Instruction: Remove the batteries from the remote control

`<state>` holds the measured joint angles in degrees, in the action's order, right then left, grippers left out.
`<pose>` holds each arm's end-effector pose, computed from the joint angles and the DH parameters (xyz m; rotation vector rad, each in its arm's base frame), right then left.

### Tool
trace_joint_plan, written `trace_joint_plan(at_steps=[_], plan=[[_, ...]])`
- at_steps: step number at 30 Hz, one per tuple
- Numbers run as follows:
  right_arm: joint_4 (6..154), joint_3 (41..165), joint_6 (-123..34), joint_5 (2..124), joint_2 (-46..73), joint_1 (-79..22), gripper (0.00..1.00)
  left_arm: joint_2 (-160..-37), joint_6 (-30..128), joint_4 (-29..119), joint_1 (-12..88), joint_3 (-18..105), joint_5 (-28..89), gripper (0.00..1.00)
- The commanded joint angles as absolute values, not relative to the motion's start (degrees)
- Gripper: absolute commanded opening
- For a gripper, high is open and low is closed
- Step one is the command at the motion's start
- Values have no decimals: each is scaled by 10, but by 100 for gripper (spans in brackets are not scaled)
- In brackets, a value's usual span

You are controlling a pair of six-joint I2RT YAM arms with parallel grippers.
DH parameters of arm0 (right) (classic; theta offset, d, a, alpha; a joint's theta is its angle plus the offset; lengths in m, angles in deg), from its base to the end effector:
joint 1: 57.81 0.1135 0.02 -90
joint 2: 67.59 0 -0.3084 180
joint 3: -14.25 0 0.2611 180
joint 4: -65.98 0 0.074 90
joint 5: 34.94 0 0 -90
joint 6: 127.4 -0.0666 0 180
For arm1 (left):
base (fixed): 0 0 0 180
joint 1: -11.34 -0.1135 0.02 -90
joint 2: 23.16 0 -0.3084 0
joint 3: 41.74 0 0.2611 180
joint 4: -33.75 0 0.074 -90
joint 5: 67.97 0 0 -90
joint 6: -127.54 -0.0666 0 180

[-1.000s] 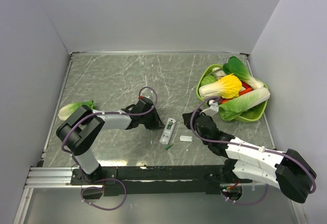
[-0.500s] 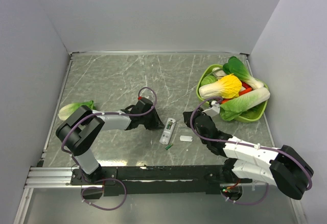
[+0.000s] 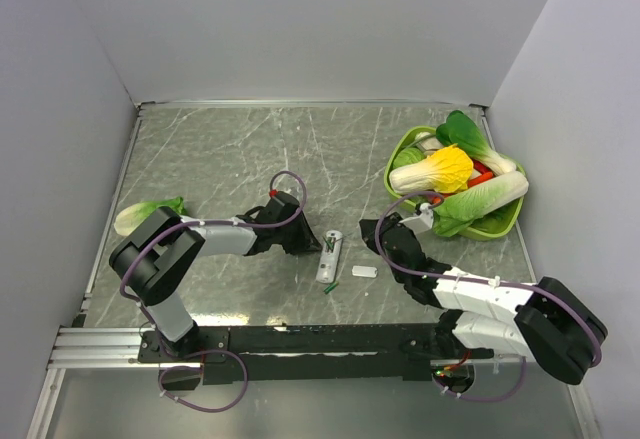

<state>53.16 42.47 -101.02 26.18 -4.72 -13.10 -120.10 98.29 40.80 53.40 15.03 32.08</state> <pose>0.1768 0.1298 0.1903 0.6563 1.8699 0.7767 0.2532 -0.2442 0.1488 -0.3397 2.6254 -0.9551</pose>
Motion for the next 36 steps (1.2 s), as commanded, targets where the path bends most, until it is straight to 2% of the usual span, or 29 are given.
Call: trace_joint_plan(at_steps=[1,18,36], plan=[[554,419,-1025,350,-51,-118,0,-1201,987,410,555,148,335,24],[722,512,-916,354,-128,-119,0,-1211,980,440,555,177,321,24],[746,526,-887,342,-140,-120,0,-1173,960,554,538,203,231,26]])
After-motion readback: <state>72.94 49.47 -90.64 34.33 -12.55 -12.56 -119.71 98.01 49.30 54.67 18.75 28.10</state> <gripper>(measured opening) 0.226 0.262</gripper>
